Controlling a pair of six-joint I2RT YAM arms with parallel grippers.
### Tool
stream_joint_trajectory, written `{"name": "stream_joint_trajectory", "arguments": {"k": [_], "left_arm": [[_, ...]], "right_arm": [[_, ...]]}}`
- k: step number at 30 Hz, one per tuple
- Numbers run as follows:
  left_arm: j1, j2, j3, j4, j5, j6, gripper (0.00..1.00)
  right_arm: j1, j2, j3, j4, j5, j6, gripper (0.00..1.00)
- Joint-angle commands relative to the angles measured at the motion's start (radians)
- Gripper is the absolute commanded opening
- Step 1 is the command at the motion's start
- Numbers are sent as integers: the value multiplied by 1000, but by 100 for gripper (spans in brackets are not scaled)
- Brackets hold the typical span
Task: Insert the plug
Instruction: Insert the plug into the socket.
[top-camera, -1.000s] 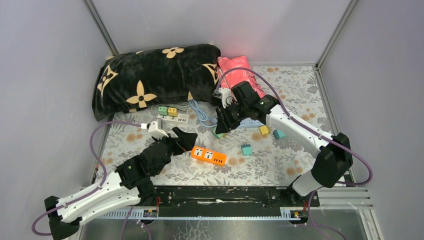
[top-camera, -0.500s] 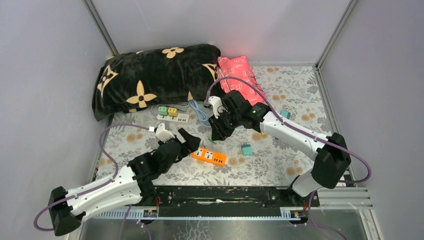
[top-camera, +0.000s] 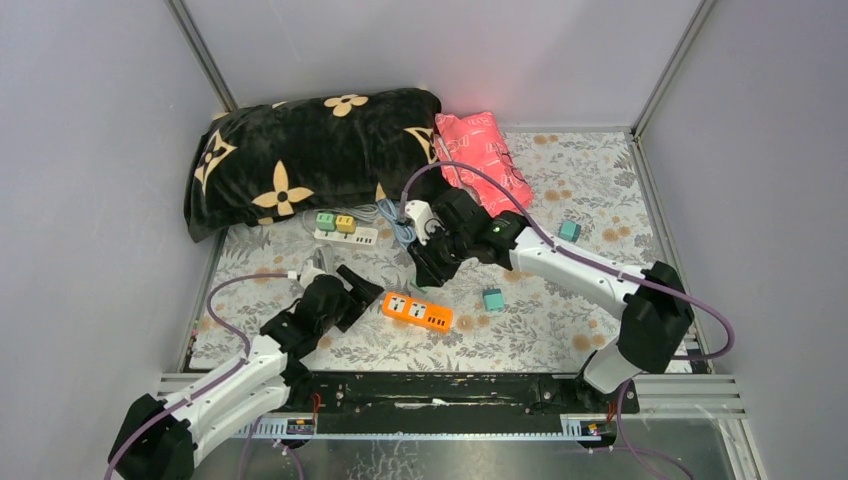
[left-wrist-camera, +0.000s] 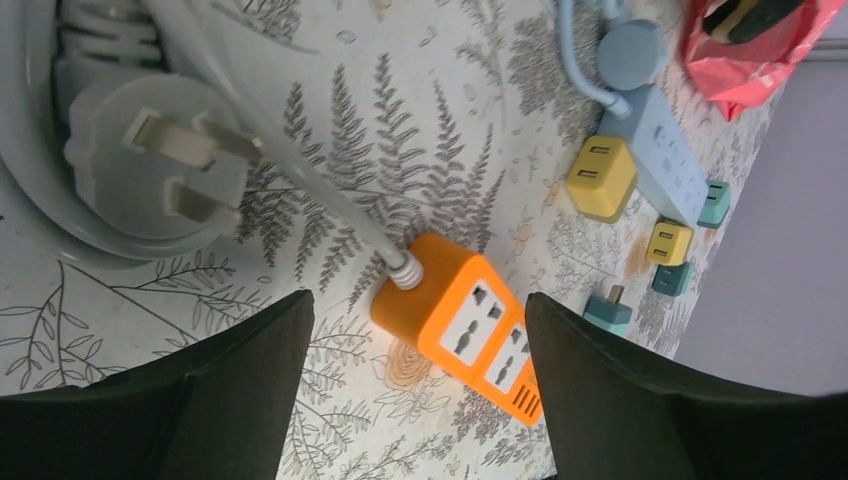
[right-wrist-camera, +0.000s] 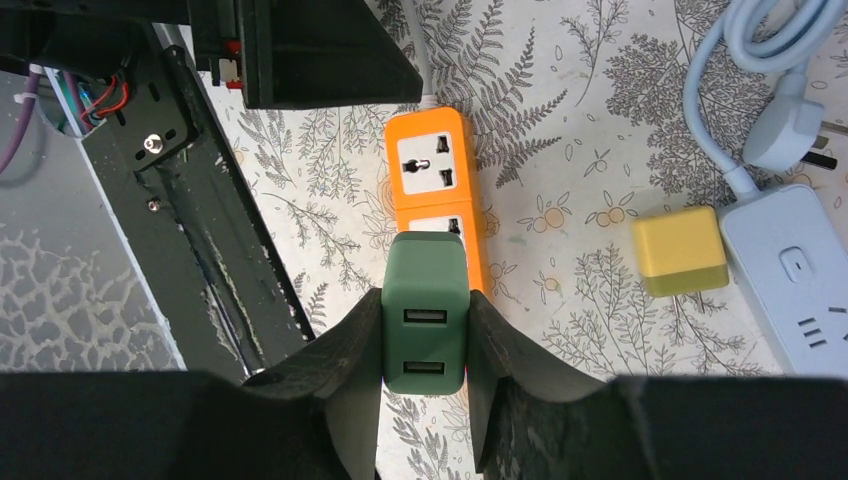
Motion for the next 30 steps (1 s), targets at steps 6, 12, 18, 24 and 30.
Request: {"name": "stream_joint_trajectory", "arguments": {"k": [6, 12, 18, 24, 30], "left_arm": [[59, 104, -37, 122, 181, -52, 75], [63, 152, -27, 122, 206, -41, 69], [63, 205, -8, 82, 205, -45, 61], [63, 243, 30, 40, 199, -18, 51], [63, 262, 45, 24, 204, -9, 48]], "right_arm": [[63, 65, 51, 40, 59, -47, 0], [78, 92, 67, 56, 62, -55, 0], [91, 154, 78, 76, 73, -72, 0], [117, 191, 89, 88, 128, -110, 0], [130, 209, 87, 130, 147, -119, 0]]}}
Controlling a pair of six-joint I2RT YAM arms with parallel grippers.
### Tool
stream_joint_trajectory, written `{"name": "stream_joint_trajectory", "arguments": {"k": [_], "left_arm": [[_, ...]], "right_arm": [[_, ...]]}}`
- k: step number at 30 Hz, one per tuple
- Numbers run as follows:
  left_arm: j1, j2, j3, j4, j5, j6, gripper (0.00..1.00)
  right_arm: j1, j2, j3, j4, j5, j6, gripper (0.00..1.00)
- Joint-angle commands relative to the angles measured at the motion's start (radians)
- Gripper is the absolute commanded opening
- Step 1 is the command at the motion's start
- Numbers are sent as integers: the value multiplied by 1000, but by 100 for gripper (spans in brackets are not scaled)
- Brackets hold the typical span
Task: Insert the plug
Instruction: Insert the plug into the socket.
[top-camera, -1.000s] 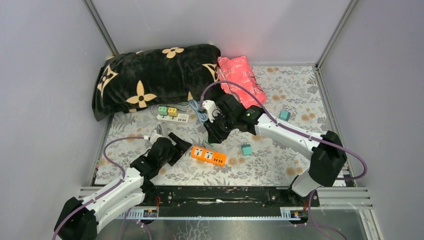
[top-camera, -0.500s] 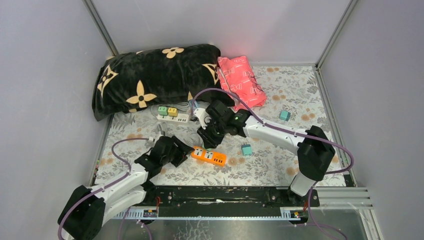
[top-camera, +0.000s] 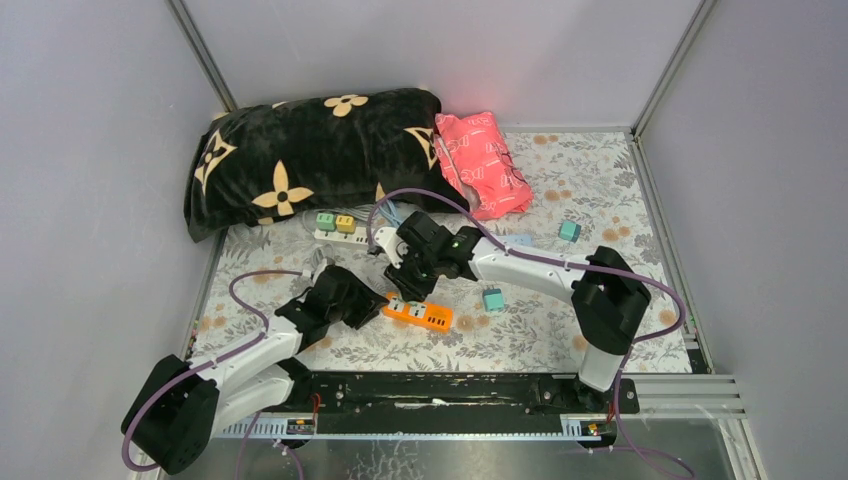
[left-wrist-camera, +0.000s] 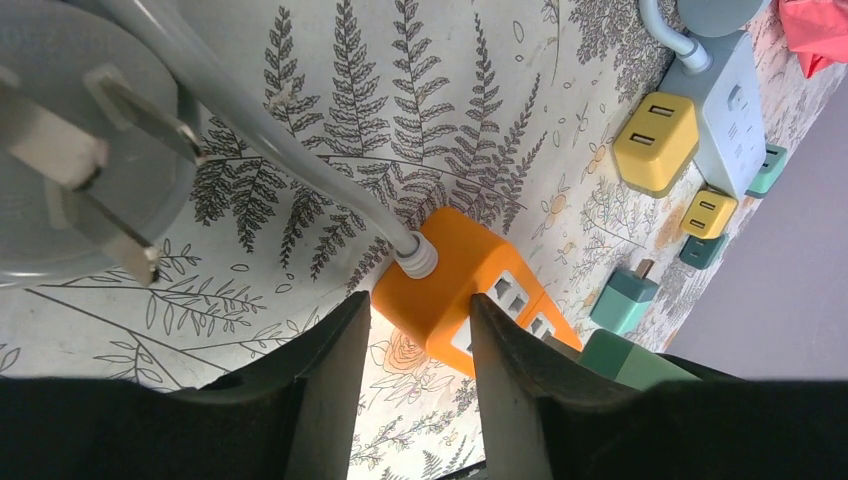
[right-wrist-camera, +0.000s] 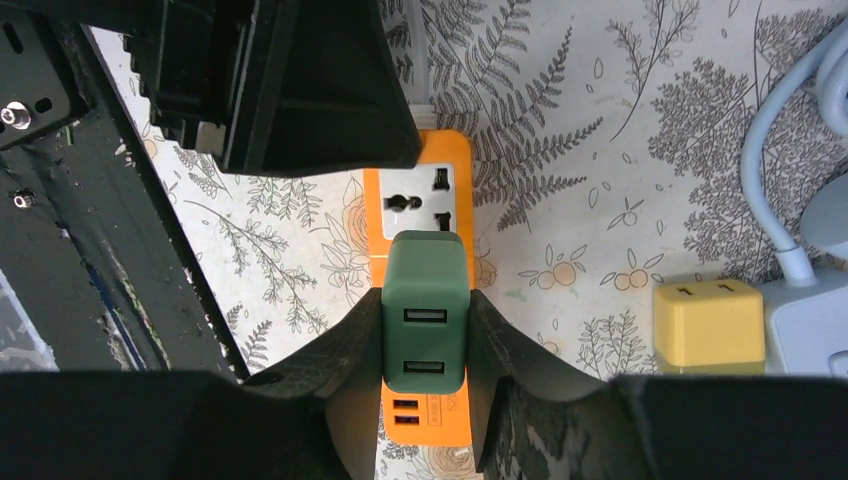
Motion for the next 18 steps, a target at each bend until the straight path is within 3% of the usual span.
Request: {"name": "stream_joint_trajectory", "arguments": {"k": [1, 18], "left_arm": [[9, 18, 16, -58, 6, 29, 48], [9, 28, 15, -51, 12, 37, 47]], "right_arm": [[14, 5, 53, 70, 22, -29, 0], [29, 84, 99, 68, 27, -63, 0]]}}
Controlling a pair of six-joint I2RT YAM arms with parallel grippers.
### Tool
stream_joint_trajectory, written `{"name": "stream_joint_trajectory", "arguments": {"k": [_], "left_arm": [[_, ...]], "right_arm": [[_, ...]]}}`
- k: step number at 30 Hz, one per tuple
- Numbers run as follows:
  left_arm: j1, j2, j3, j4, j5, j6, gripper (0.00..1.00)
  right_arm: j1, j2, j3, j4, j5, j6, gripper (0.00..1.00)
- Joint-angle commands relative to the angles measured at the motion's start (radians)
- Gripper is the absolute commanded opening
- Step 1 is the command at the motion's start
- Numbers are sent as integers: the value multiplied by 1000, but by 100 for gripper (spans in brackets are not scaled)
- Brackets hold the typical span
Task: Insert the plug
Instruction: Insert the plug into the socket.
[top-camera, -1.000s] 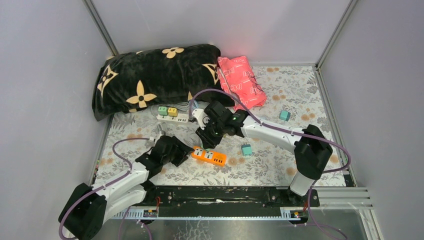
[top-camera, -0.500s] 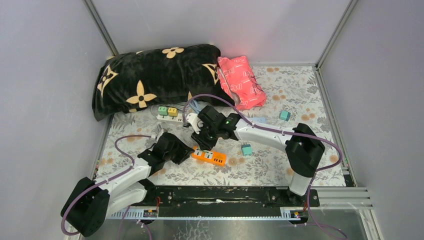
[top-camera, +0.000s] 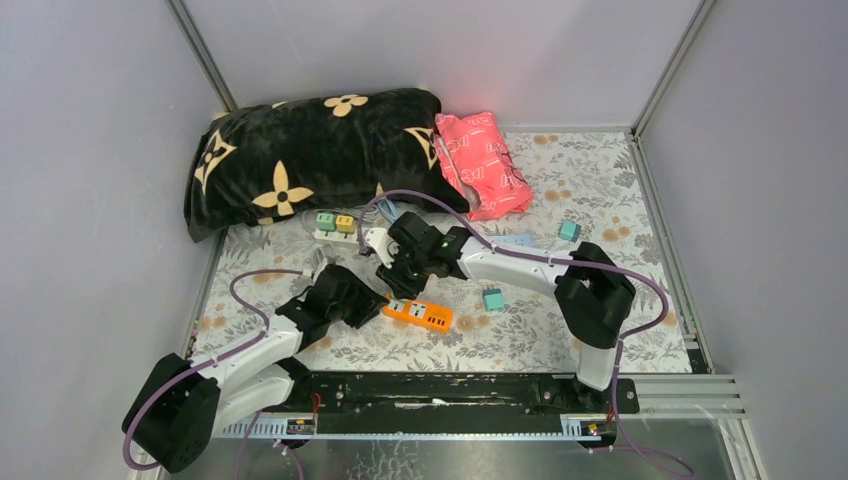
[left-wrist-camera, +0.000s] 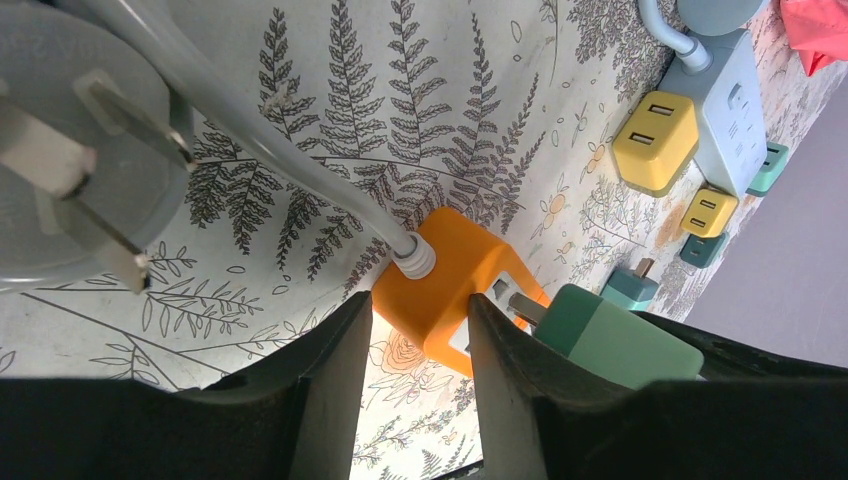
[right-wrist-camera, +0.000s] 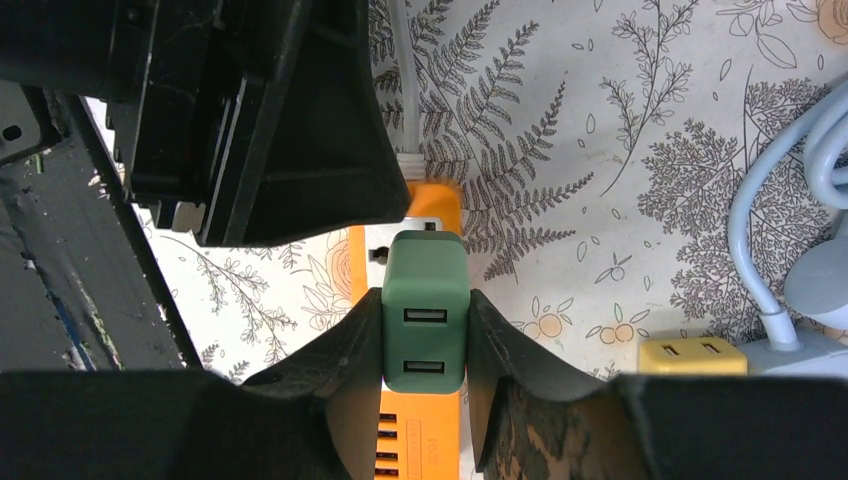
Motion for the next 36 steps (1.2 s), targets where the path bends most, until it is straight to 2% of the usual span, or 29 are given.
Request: {"name": "stream_joint_trajectory", "arguments": {"k": [1, 12, 25, 36], "left_arm": [[9, 17, 8, -50, 5, 29, 47], [8, 16, 10, -50, 6, 34, 47], [8, -10, 4, -78, 4, 33, 47], [8, -15, 4, -86, 3, 32, 47]], "right_arm": [[21, 20, 63, 5, 24, -30, 0], [48, 62, 96, -63, 122, -76, 0], [49, 131, 167, -145, 125, -104, 0], [49, 153, 144, -147, 187, -108, 0]]}}
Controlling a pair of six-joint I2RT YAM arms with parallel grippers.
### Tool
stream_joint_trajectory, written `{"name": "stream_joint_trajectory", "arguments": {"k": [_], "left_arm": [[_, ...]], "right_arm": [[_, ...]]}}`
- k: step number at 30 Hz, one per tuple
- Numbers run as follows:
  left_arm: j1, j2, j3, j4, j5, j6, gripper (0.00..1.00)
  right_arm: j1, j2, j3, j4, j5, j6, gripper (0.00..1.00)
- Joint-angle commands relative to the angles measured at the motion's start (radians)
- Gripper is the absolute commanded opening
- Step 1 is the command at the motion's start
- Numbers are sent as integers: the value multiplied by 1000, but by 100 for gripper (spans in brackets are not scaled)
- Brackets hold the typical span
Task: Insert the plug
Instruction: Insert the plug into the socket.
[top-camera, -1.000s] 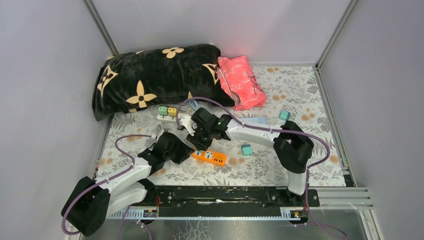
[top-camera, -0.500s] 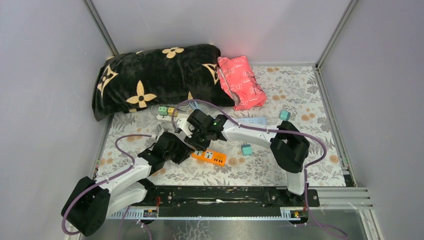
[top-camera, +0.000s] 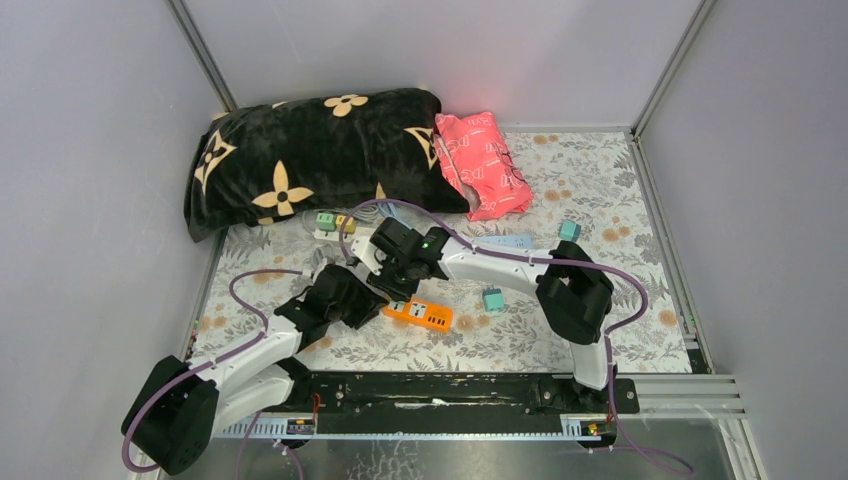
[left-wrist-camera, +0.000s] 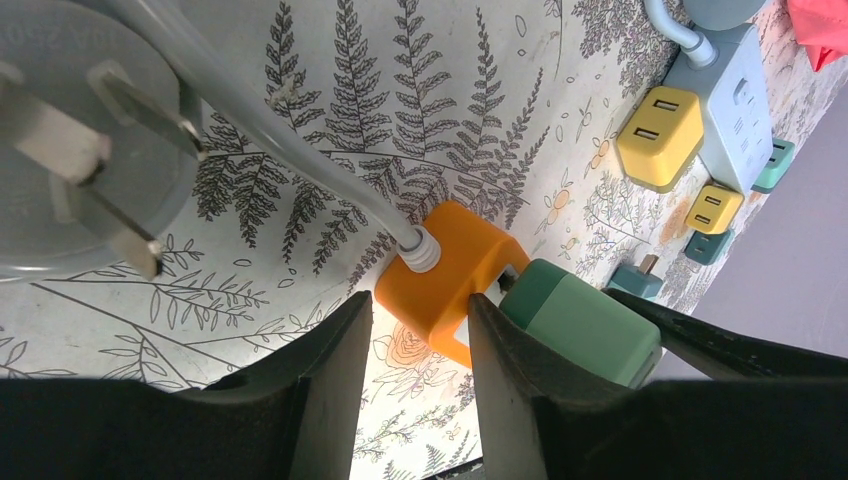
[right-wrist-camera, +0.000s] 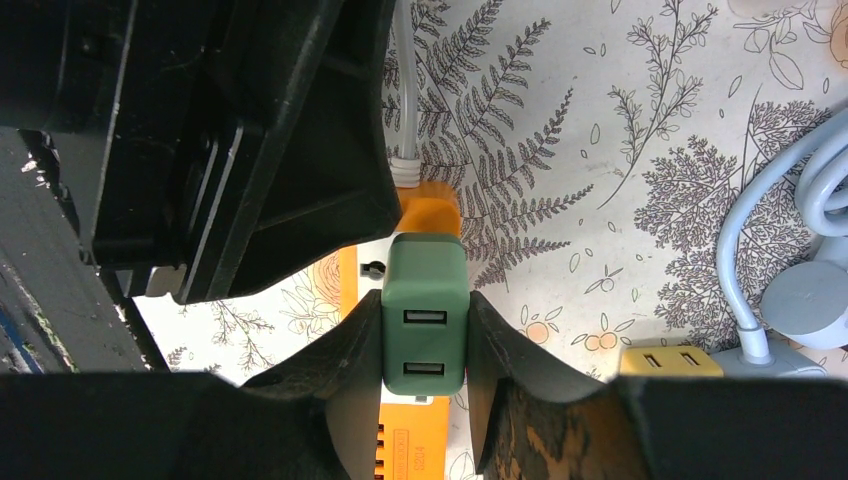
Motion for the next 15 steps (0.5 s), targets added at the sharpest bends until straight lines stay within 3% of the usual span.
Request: {"name": "stream_joint_trajectory", "arguments": {"k": [1, 15], "left_arm": [[4, -3, 0, -65, -3, 24, 47], [4, 4, -3, -52, 5, 28, 47]], "right_arm": [[0, 44, -9, -14, 103, -36, 0], [0, 34, -105, -3, 130, -26, 0]]}}
